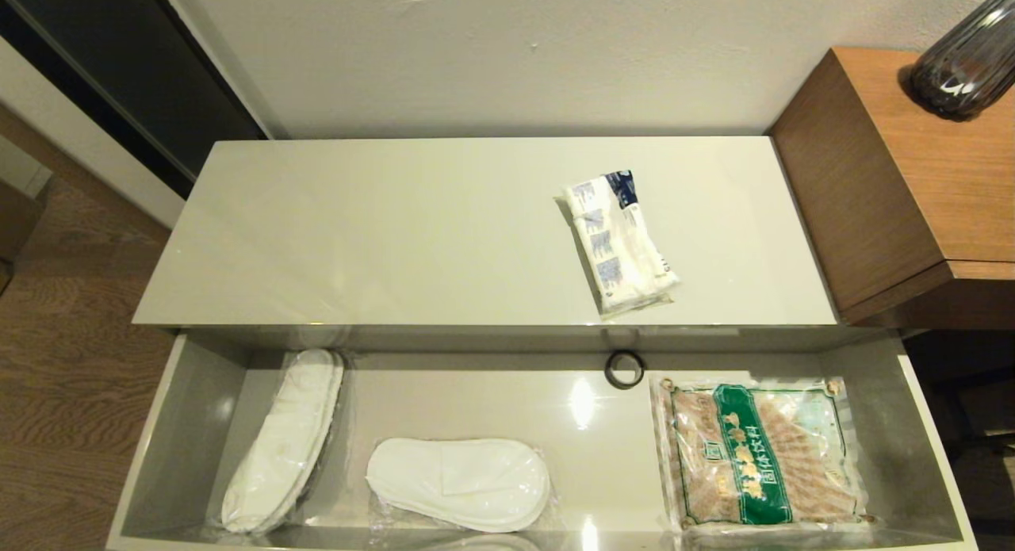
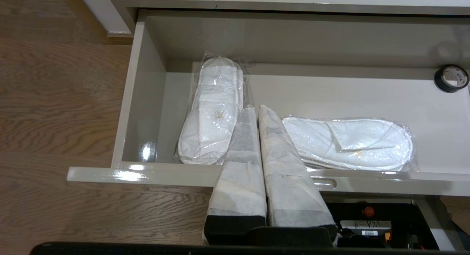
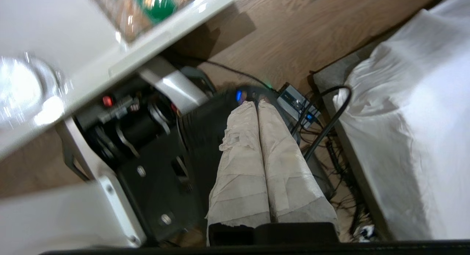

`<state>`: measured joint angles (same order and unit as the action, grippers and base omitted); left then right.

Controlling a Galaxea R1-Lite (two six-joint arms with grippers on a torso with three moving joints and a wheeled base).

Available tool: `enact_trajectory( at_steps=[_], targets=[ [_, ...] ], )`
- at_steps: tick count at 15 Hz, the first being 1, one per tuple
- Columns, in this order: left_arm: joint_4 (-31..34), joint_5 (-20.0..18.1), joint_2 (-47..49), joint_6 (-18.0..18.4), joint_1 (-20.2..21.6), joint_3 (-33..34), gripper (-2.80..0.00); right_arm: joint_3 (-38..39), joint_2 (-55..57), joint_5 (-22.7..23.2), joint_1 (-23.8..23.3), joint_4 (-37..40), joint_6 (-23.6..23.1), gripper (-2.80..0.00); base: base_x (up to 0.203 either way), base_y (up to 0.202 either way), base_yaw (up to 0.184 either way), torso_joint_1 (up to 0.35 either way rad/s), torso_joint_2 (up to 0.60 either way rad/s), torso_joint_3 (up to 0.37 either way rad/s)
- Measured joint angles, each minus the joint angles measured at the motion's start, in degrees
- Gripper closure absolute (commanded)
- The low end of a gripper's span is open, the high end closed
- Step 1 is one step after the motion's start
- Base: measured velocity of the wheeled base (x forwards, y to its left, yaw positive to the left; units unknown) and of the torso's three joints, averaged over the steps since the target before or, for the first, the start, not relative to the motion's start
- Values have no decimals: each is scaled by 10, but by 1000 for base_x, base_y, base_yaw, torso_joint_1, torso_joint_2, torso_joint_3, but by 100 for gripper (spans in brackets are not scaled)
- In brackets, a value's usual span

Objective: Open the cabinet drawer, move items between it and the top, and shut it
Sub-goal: Take out the solid drinks from the drawer

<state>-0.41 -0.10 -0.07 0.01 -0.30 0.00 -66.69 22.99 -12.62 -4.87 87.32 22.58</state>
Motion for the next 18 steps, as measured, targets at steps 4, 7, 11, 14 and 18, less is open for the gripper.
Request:
enact_trajectory(
  at_steps=[4,7,11,14,18],
  targets=[
    [0,0,0,0,0,0,0,15,6,34,-13,-14,-26,0,0,0,0,0,0,0],
    [0,0,0,0,0,0,0,81,55,100,-13,-63,-80,0,0,0,0,0,0,0],
    [0,0,0,0,0,0,0,203,173,132,-13,-231,-189,0,0,0,0,0,0,0],
    [0,0,0,0,0,0,0,246,281,140,-10,-346,-204,0,0,0,0,0,0,0],
    [0,0,0,0,0,0,0,333,395,142,28,-525,-162,0,0,0,0,0,0,0]
  ],
)
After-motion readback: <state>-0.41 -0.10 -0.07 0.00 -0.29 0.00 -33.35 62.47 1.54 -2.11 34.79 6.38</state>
